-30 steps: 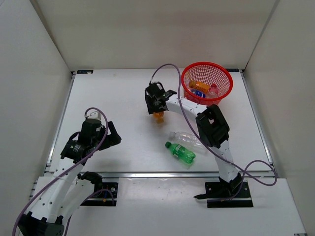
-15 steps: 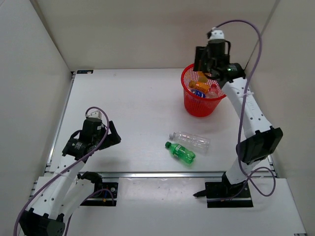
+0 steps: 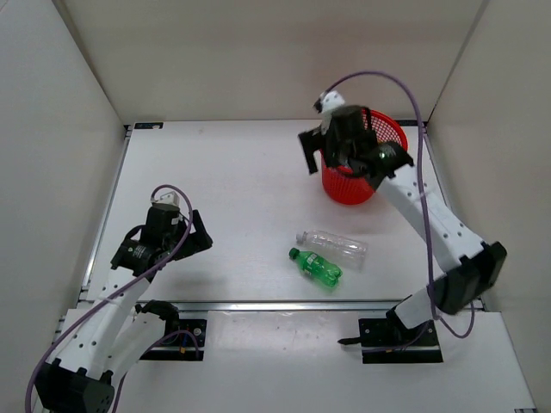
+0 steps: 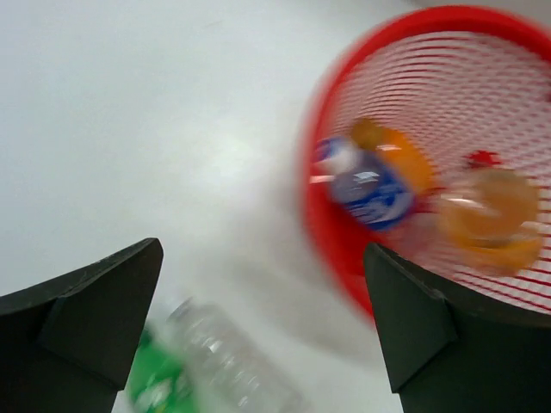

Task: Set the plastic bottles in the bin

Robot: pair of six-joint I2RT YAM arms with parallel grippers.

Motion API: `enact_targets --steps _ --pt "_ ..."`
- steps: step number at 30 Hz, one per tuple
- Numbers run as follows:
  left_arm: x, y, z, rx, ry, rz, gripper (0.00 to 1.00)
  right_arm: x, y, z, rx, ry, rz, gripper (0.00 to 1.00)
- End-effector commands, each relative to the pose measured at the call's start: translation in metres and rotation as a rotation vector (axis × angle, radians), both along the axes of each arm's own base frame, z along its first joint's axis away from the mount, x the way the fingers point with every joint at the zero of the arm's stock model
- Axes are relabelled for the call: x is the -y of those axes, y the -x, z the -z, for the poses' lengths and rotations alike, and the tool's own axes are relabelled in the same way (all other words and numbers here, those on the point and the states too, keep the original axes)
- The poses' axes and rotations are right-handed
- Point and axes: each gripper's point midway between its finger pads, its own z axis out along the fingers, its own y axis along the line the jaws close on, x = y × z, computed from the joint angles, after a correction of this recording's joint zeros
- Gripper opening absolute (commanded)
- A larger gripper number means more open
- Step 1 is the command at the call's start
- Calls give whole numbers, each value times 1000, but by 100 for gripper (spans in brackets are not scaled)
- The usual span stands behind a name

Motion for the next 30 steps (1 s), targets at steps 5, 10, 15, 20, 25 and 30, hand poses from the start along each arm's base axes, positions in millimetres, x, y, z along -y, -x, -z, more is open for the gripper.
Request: enact_targets --steps 5,10,15,20,25,30 --pt "7 5 -3 14 12 50 99 -70 181 111 -340 16 -549 97" --pt "19 16 8 -19 62 76 99 -49 235 195 -554 112 -532 94" --pt "19 22 16 -32 72 68 99 -38 238 229 -539 98 -468 91" --pt "21 24 21 -46 91 64 99 -32 242 252 -523 58 -462 78" --pt "23 23 23 -53 103 52 99 -37 231 257 -479 17 -416 65" --pt "20 15 8 -14 84 56 99 -62 217 209 -365 -9 -483 39"
